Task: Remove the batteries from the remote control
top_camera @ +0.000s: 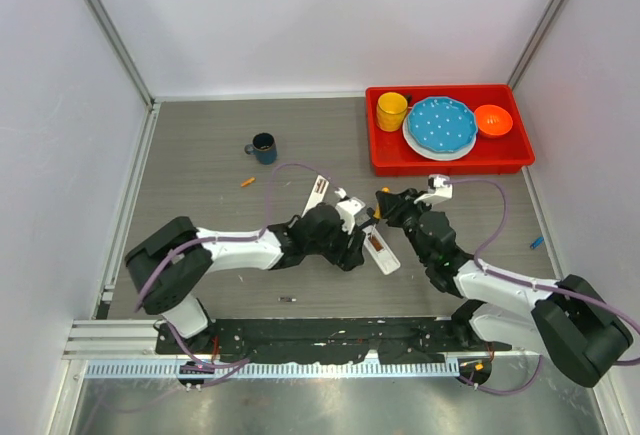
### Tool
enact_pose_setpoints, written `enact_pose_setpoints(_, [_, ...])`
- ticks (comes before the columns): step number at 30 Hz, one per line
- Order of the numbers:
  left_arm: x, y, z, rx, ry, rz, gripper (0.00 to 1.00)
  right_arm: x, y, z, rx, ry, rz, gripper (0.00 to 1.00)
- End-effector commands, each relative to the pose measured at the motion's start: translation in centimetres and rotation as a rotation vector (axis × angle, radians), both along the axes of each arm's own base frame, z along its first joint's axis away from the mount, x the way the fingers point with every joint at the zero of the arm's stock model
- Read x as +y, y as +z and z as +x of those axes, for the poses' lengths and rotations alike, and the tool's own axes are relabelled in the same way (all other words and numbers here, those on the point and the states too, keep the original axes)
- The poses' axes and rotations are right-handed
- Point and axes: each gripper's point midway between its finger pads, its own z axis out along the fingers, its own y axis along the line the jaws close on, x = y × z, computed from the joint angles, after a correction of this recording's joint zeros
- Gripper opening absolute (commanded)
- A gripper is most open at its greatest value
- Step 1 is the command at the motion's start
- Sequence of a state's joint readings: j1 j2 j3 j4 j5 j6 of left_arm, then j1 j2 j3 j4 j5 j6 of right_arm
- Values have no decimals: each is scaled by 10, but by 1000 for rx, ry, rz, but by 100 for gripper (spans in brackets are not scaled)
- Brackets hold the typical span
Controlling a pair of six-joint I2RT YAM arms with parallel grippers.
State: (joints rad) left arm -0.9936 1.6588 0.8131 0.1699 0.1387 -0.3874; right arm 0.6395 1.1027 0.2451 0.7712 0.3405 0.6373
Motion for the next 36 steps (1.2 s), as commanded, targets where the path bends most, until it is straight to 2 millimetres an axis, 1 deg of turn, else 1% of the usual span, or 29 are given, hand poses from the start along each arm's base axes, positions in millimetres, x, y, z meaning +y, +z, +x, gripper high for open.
enact_pose_setpoints(1, [-2, 54, 17, -185, 32, -167, 71, -3, 20, 3, -37, -16, -38, 1])
enact_pose_setpoints(2, [6, 59, 16, -211, 44, -176, 75, -4, 20, 2, -35, -16, -45, 1])
enact_pose_setpoints(3, [9, 62, 18, -230, 57, -184, 78, -4, 22, 1, -40, -11, -44, 1])
enact_pose_setpoints(4, [13, 68, 22, -259, 85, -195, 80, -4, 20, 0, -31, -4, -54, 1])
enact_pose_setpoints(5, [18, 72, 19, -272, 87, -207, 82, -4, 20, -1, -28, -1, -60, 1])
enact_pose_setpoints(7, [25, 77, 27, -309, 136, -208, 84, -3, 18, -2, -17, 13, -78, 2])
enact_pose_setpoints(8, [31, 77, 29, -320, 161, -203, 86, -3, 17, -3, -13, 15, -84, 1])
enact_pose_setpoints(9, [33, 80, 30, -332, 171, -211, 88, -3, 15, -3, -6, 19, -96, 1])
enact_pose_setpoints(10, [34, 83, 30, -341, 176, -221, 91, -2, 14, -5, -2, 34, -108, 1])
enact_pose_setpoints(11, [36, 82, 30, -346, 177, -220, 93, -2, 14, -5, 0, 37, -111, 1])
enact_pose_setpoints(13, [37, 85, 30, -355, 179, -228, 96, 0, 9, -7, 25, 52, -136, 1])
enact_pose_setpoints(14, [37, 84, 30, -356, 180, -226, 100, 1, 7, -7, 30, 57, -143, 1])
enact_pose_setpoints(19, [36, 81, 30, -347, 175, -214, 100, -1, -1, -6, 69, 51, -176, 1])
enact_pose_setpoints(22, [34, 80, 30, -337, 169, -212, 100, -10, -9, 0, 106, 21, -242, 1])
enact_pose_setpoints(24, [32, 79, 29, -332, 162, -210, 100, -16, -17, 5, 141, 9, -273, 1])
enact_pose_setpoints(26, [30, 78, 29, -324, 158, -208, 100, -29, -23, 11, 183, -16, -291, 1])
enact_pose_setpoints(27, [29, 77, 28, -321, 155, -205, 100, -29, -31, 13, 212, -4, -305, 2])
enact_pose_setpoints(29, [28, 76, 28, -314, 149, -201, 100, -41, -40, 20, 267, -29, -324, 1])
enact_pose_setpoints(30, [28, 74, 28, -310, 146, -198, 100, -41, -54, 19, 318, -2, -338, 1])
enact_pose_setpoints(31, [27, 76, 29, -310, 149, -199, 100, -40, -56, 24, 333, 6, -342, 1])
enact_pose_setpoints(32, [27, 75, 29, -307, 147, -196, 100, -45, -63, 26, 364, 6, -346, 1])
enact_pose_setpoints(33, [26, 72, 28, -300, 144, -188, 100, -45, -68, 28, 385, 22, -350, 1])
enact_pose_setpoints(34, [25, 73, 29, -299, 143, -188, 100, -41, -82, 28, 435, 54, -361, 1])
enact_pose_setpoints(36, [24, 70, 28, -289, 137, -179, 100, -44, -95, 27, 492, 64, -385, 1])
